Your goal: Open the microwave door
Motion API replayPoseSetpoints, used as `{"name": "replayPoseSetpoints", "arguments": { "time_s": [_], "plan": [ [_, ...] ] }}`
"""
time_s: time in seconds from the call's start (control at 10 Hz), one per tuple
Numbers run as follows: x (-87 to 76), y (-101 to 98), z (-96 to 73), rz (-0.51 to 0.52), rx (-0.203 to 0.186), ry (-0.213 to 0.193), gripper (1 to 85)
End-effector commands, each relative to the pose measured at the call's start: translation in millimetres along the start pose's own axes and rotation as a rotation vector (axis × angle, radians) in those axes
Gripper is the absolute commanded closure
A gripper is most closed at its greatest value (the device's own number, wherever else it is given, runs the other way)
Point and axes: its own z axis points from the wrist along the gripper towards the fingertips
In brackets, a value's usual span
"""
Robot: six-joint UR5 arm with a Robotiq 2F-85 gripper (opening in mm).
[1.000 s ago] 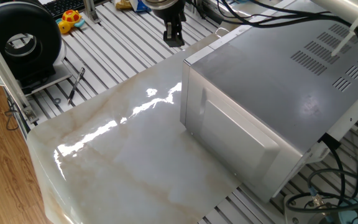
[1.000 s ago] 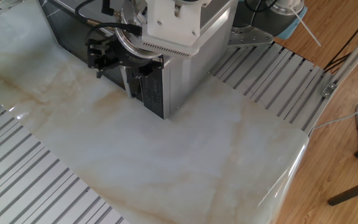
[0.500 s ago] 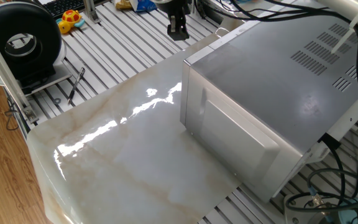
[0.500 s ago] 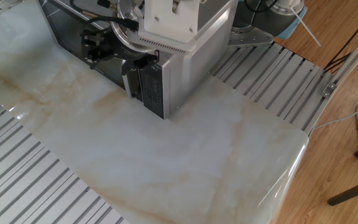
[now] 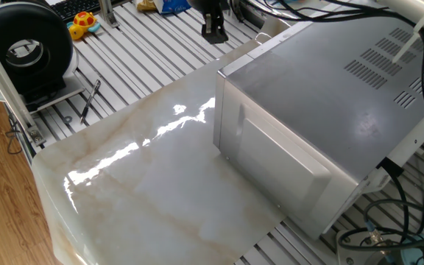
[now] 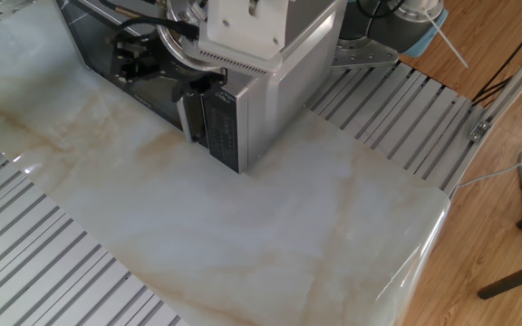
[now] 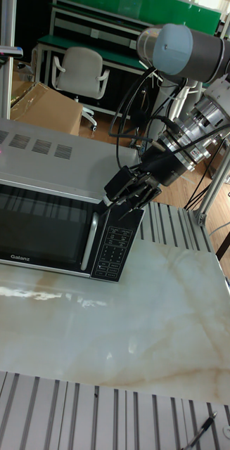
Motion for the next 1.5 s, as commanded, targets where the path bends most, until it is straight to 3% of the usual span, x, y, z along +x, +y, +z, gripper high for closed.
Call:
{"name": "replayPoseSetpoints", "arguments": {
  "time_s": [0.0, 0.2, 0.3, 0.4, 0.5, 0.9, 1.4],
  "plan": [
    [1.5, -0.3, 1.5, -0.006, -0.004, 0.001, 23.7],
    [-19.9, 22.3, -0.9, 0.077, -0.119, -0.096, 24.7],
    [-31.7, 27.4, -2.8, 0.111, -0.146, -0.138, 24.7],
    [-48.7, 49.6, -9.5, 0.197, -0.246, -0.179, 24.7],
    [-54.6, 58.4, -13.5, 0.227, -0.287, -0.188, 24.7],
    [-57.9, 73.1, -18.8, 0.312, -0.357, -0.18, 25.7],
    [-59.8, 81.3, -22.3, 0.368, -0.398, -0.173, 28.3]
  ]
}}
